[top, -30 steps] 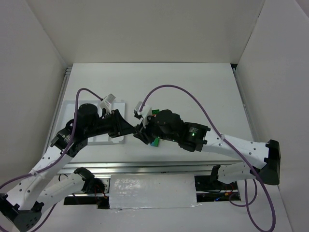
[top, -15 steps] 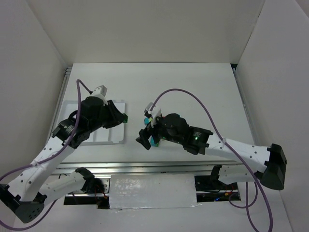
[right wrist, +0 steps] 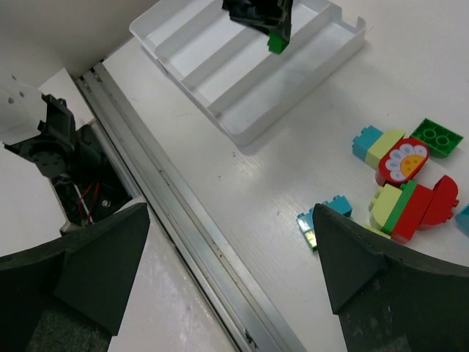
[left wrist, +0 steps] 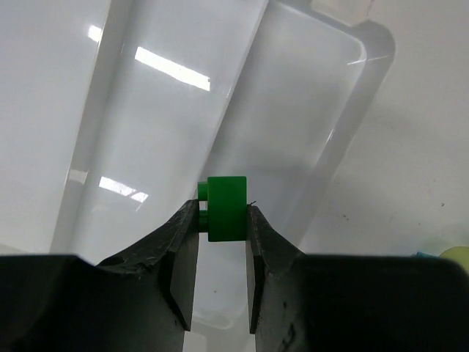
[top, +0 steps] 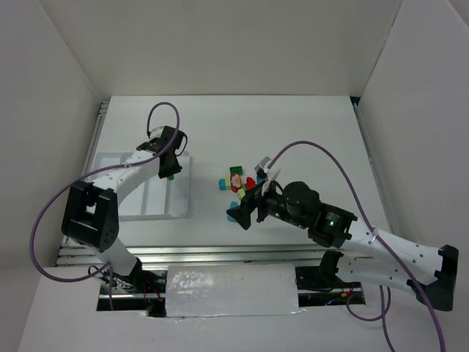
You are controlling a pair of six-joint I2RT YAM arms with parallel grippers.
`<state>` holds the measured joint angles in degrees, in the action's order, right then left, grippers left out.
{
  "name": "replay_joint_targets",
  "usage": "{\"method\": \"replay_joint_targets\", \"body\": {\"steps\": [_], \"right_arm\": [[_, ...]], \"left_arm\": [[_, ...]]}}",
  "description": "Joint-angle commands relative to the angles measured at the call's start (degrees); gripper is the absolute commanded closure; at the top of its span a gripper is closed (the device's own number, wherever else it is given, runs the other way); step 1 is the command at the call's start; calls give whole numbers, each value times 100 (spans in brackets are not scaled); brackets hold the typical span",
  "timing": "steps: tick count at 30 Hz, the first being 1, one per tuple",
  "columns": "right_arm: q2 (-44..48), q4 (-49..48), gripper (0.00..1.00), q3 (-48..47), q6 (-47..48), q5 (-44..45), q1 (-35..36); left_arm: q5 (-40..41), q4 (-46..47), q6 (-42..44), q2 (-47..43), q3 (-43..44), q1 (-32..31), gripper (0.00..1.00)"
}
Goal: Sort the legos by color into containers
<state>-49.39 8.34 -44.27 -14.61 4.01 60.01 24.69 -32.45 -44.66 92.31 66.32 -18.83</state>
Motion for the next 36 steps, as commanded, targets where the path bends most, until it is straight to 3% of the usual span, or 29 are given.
{"method": "replay_joint_targets", "body": {"steps": [1, 6, 9, 12, 14, 17, 18, 20, 22, 28, 31, 36], "right_arm": [[236, 168, 0, 217, -182, -76, 37], [254, 159, 0, 323, -217, -32, 37], [193, 124, 0, 323, -226, -58, 37], [88, 89, 0, 296, -209, -93, 37], [8, 98, 0, 253, -191, -137, 37], [-185, 150, 0, 173, -191, -137, 37], [-264, 151, 0, 165, -209, -94, 37], [-326, 124, 0, 156, -244, -50, 37], [-466, 63, 0, 147, -323, 20, 37], [-1414, 553, 0, -501, -814, 870, -41], [-2161, 1142, 0, -1152, -1393, 1232, -515], [-3804, 1846, 1, -2321, -1870, 1146, -1499]], "left_arm": [[28, 590, 387, 111, 468, 46, 100], [-148, 590, 520, 673, 759, 72, 99], [-122, 599, 564, 902, 838, 134, 94], [-245, 687, 608, 1078, 882, 230, 83], [-420, 757, 634, 1139, 865, 266, 74], [-561, 871, 626, 1105, 777, 274, 51], [-588, 880, 608, 1079, 751, 266, 36], [-632, 872, 582, 965, 742, 275, 26], [-702, 924, 556, 711, 645, 275, 3], [-571, 416, 283, -167, 601, 266, 1], [-500, 28, 133, -1026, 470, 266, 0], [-1342, -130, 860, -2427, 100, 257, 0]]}}
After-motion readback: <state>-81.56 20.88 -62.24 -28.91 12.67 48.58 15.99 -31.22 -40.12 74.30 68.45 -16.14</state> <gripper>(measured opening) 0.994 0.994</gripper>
